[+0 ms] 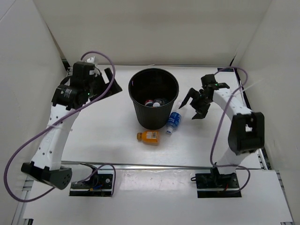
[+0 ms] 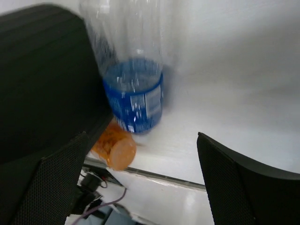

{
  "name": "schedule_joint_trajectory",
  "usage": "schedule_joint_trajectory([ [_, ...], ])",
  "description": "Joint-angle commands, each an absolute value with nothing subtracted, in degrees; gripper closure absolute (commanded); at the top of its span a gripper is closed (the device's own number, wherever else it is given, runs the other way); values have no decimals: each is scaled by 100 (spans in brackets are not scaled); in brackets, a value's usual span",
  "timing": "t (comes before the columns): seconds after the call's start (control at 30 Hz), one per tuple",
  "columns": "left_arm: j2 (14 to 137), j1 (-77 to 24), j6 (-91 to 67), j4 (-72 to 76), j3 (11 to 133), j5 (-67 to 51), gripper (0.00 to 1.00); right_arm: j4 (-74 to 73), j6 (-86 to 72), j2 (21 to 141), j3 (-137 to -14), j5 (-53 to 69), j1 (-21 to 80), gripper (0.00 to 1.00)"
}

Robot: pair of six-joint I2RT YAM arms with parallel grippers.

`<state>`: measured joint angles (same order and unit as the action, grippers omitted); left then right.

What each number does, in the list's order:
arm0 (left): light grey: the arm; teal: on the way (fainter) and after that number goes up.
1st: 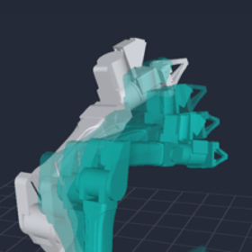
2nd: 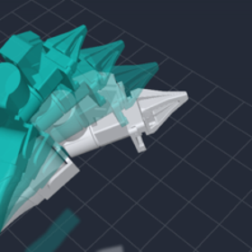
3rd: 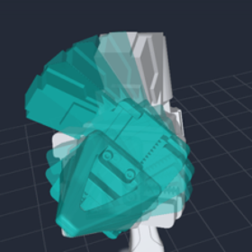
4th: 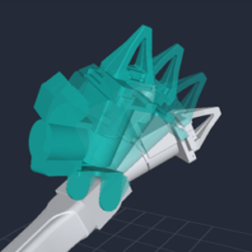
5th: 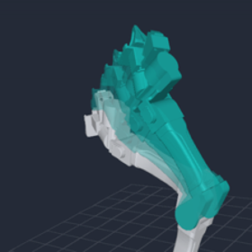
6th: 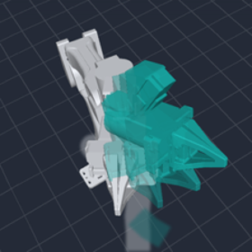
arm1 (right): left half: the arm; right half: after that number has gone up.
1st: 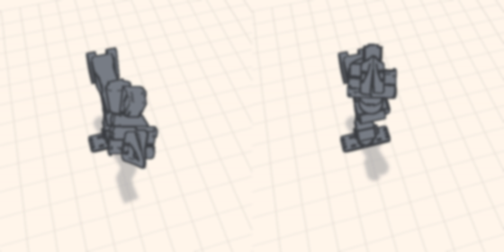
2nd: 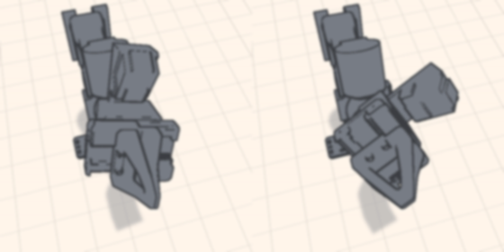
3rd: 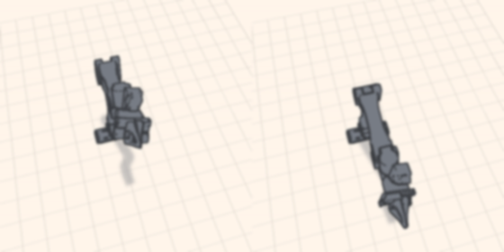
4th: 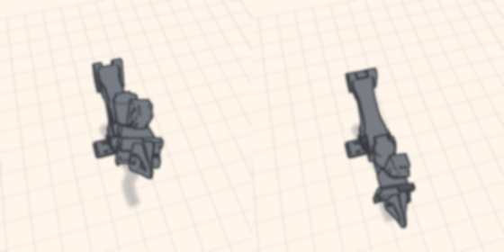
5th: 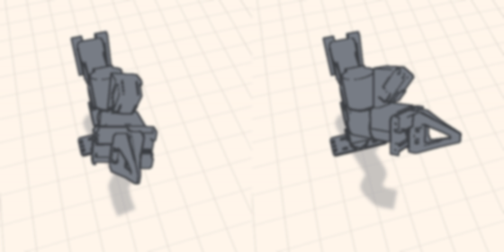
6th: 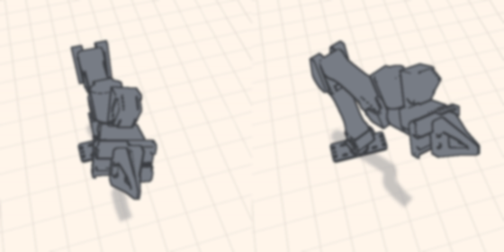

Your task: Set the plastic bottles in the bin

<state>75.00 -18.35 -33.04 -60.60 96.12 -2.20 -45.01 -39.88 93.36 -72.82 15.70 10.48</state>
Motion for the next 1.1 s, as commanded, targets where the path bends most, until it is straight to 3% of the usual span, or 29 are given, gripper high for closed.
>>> schedule_joint_trajectory([
  [0.0, 7190, -1741, -3348, -6442, 9106, 87, 0, -4175, -4280, 10025, -7953, 1915, 984, 0],
  [0.43, 6478, -1503, -3639, -7233, 8342, 554, 0, -4280, -4166, 11908, -9281, 2021, 984, 0],
  [0.67, 6530, -1397, -3691, -7366, 8341, 554, 0, -4280, -3930, 12050, -8711, 1952, 984, 18],
  [0.7, 6582, -1397, -3691, -7365, 8341, 554, 0, -4280, -3929, 11971, -8614, 1951, 984, 30],
  [0.8, 6714, -1397, -3691, -7243, 8254, 440, 0, -4280, -3780, 11673, -8245, 1802, 870, 46],
  [1.07, 7039, -1397, -3806, -6882, 8121, 202, 0, -4605, -3305, 9767, -7778, 949, 10, 59],
])
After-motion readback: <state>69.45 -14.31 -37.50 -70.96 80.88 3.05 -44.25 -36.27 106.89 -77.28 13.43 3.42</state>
